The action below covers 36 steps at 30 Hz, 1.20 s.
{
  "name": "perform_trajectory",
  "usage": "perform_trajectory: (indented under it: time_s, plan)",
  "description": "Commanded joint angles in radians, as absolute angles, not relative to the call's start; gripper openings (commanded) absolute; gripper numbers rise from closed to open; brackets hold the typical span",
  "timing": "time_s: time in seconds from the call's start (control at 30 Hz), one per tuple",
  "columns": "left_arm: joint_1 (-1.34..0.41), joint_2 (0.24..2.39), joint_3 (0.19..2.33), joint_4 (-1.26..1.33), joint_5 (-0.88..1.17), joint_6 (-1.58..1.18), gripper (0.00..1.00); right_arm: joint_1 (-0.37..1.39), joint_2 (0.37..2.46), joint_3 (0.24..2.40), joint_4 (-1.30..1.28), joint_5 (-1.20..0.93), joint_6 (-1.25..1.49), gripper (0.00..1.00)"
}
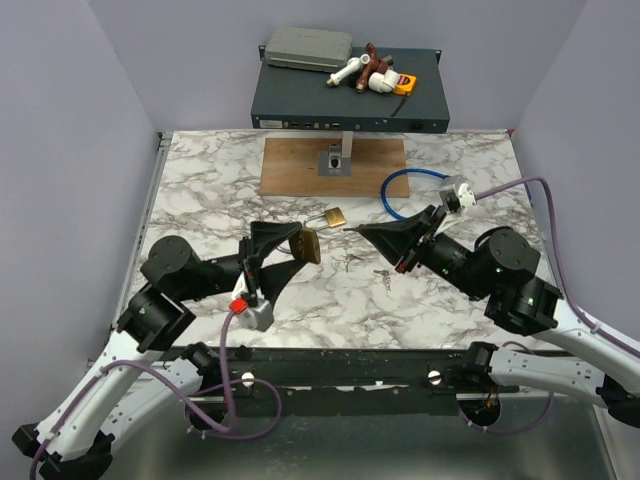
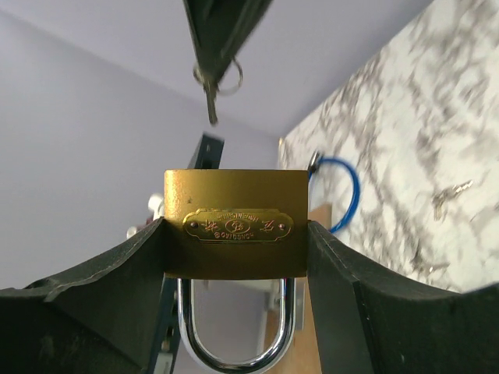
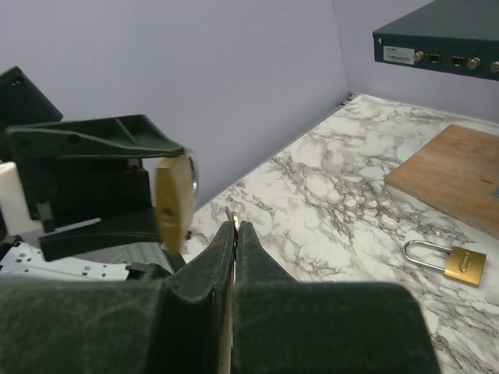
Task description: Unlock with the key
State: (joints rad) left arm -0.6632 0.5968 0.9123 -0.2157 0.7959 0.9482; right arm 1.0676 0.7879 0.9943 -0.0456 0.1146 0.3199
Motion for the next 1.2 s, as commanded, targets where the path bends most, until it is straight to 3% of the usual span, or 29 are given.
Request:
perform_trajectory:
  time_s: [0.0, 0.43, 1.17]
  plan:
    - [-0.664, 0.574, 0.865, 0.038, 0.535, 1.101, 0.00, 1.068, 0.844, 1.046, 0.031, 0.109, 0.289, 0.01]
    - [-0.663, 0.544, 0.853, 0.002, 0.439, 1.127, 0.00, 1.069, 0.993, 1.099, 0.144, 0.008, 0.302, 0.01]
    - [-0.673, 0.541, 0.873, -0.060, 0.419, 1.075, 0.00, 1.069, 1.039, 1.085, 0.211, -0.046, 0.319, 0.01]
